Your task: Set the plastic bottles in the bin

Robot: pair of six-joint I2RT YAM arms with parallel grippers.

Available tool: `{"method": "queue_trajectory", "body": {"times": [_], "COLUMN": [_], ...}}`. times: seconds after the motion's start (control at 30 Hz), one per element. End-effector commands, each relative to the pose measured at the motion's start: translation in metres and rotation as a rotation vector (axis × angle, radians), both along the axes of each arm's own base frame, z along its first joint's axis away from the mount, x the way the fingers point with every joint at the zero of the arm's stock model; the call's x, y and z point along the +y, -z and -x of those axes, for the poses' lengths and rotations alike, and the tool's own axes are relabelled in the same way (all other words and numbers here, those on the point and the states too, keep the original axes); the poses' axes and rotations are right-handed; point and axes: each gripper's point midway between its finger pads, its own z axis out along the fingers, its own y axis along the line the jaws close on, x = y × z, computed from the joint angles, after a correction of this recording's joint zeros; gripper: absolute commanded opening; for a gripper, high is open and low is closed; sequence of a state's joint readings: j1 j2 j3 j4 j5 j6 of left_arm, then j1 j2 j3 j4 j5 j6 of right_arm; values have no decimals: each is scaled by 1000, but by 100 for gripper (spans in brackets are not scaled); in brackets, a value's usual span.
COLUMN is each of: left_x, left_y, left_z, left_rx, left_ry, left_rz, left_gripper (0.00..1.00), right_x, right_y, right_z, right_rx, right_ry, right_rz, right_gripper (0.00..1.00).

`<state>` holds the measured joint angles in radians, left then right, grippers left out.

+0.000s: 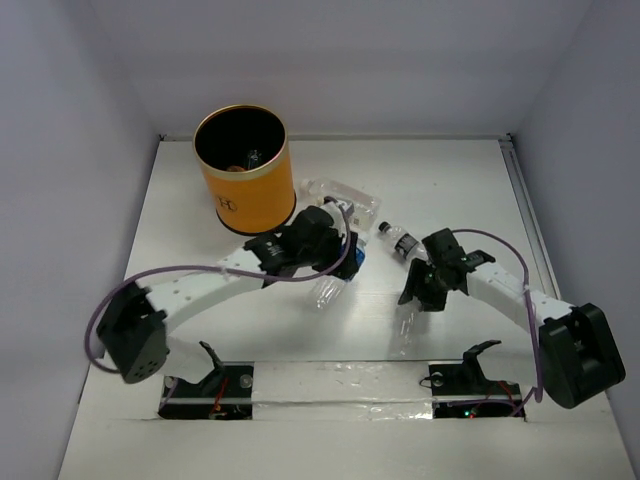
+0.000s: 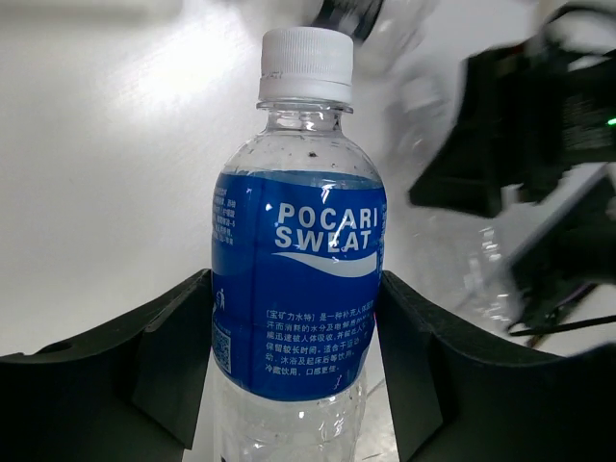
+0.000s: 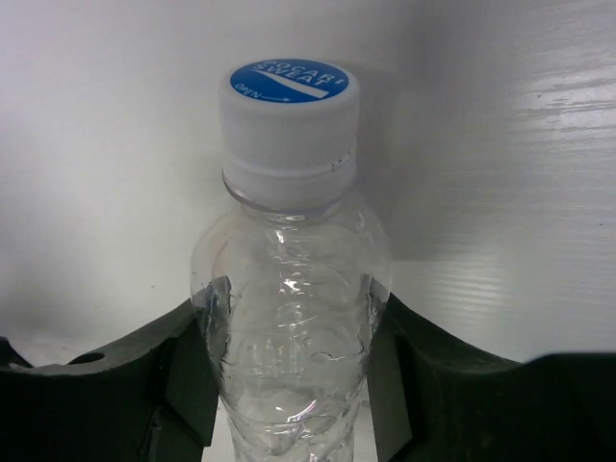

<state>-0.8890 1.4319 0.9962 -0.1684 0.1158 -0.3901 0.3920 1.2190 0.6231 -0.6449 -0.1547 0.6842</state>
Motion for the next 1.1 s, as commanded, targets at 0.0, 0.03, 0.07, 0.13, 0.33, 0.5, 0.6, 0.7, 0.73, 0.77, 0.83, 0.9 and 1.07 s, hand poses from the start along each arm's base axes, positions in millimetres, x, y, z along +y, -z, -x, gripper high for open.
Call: {"method": "queue_trajectory", "body": {"times": [0.0, 0.03, 0.07, 0.13, 0.33, 0.5, 0.6, 0.7, 0.73, 0.77, 0.83, 0.9, 1.07], "left_x": [6, 11, 14, 23, 69, 133, 160, 198, 207, 214, 223, 238, 239], "left_y": [-100, -114, -156, -190, -305, -348, -339, -316, -319, -316, -301, -287, -291], "left_z": [-12, -14, -24, -36, -114, -199, -239, -267, -273, -275, -280, -282, -258], "left_rx": [-167, -195, -263, -332, -520, -623, -623, -628, -660, -667, -657, -634, -618], "left_ry": [-64, -79, -110, -146, -316, -527, -623, -753, -786, -804, -831, -867, -842], "left_rz": [138, 130, 183, 196, 297, 275, 250, 181, 179, 173, 152, 130, 164], "left_gripper": [35, 35, 35, 35, 35, 37, 38, 38, 39, 46, 61, 77, 84], "right_x": [16, 17, 21, 26, 35, 51, 65, 76, 78, 83, 88, 96, 123], "right_y": [-24, -30, -36, -52, -121, -177, -215, -259, -271, -276, -318, -334, -421], "right_z": [-23, -23, -22, -22, -28, -46, -62, -79, -83, -90, -102, -118, -149], "right_rx": [-98, -116, -124, -152, -321, -476, -573, -679, -705, -715, -804, -832, -1000], "right_ry": [-40, -44, -54, -66, -78, -73, -76, -88, -94, -115, -133, -153, -190], "right_rz": [-68, -84, -110, -148, -254, -365, -430, -477, -483, -477, -496, -494, -590], "right_gripper": [49, 49, 49, 48, 48, 48, 48, 48, 48, 48, 48, 48, 47]}}
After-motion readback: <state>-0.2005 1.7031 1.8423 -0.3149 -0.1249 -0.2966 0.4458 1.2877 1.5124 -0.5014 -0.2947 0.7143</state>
